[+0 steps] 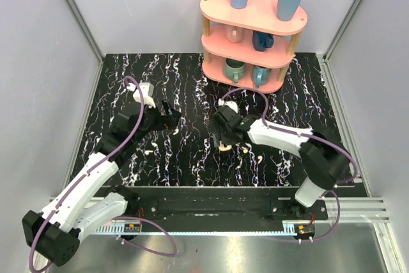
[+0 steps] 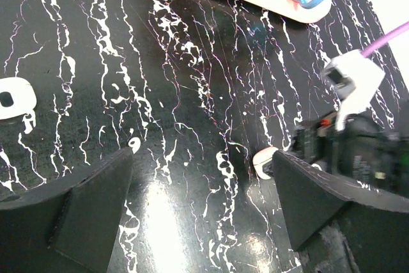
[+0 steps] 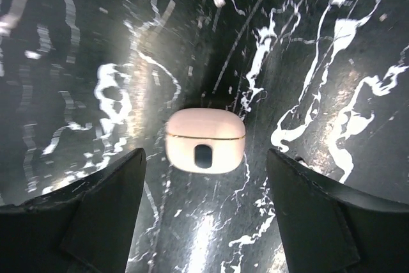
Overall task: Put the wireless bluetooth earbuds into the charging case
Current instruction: Pick up the charging case from the center of the board.
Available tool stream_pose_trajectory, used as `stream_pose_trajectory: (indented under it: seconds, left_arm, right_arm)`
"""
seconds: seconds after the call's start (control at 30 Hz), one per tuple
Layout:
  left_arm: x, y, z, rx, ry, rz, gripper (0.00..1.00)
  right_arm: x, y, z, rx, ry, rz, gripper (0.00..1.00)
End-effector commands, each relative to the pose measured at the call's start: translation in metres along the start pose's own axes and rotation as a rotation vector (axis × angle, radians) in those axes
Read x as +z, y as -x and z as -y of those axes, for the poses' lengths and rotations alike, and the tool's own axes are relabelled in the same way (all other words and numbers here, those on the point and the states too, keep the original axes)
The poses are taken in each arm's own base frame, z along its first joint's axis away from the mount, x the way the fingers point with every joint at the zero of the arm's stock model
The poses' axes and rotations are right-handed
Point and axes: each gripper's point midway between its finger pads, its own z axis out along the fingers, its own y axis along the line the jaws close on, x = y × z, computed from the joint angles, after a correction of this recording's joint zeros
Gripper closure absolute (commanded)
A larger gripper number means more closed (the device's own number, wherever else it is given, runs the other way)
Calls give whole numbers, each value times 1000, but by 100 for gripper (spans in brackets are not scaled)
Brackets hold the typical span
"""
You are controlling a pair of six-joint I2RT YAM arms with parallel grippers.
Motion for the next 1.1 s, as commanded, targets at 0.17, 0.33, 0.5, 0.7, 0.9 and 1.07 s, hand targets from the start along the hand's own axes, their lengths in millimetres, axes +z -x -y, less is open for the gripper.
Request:
stream_pose_trajectory:
  seconds: [0.17,0.33,0.5,0.7,0.9,1.07]
  left_arm:
    - [-1,16,4,12,-17,55,5]
    - [-1,17,5,14,-23,57,4]
    - [-2,18,4,13,-16,62,4]
    - [-4,19,3,17,-5,62,4]
    - [-4,18,0,17,5,55,4]
    - [-6,20,-3,27,17,55,4]
  right_arm:
    - [-88,49,-26,217,152,120,16]
    - [-71,19,-15,490,69,40,13]
    - [-54,15,-5,743,-59,82,15]
    - [-55,39,-3,965,-171,157,18]
    - [-31,25,-10,1080,-358,30,27]
    - [-26,24,-19,1055,-402,-35,25]
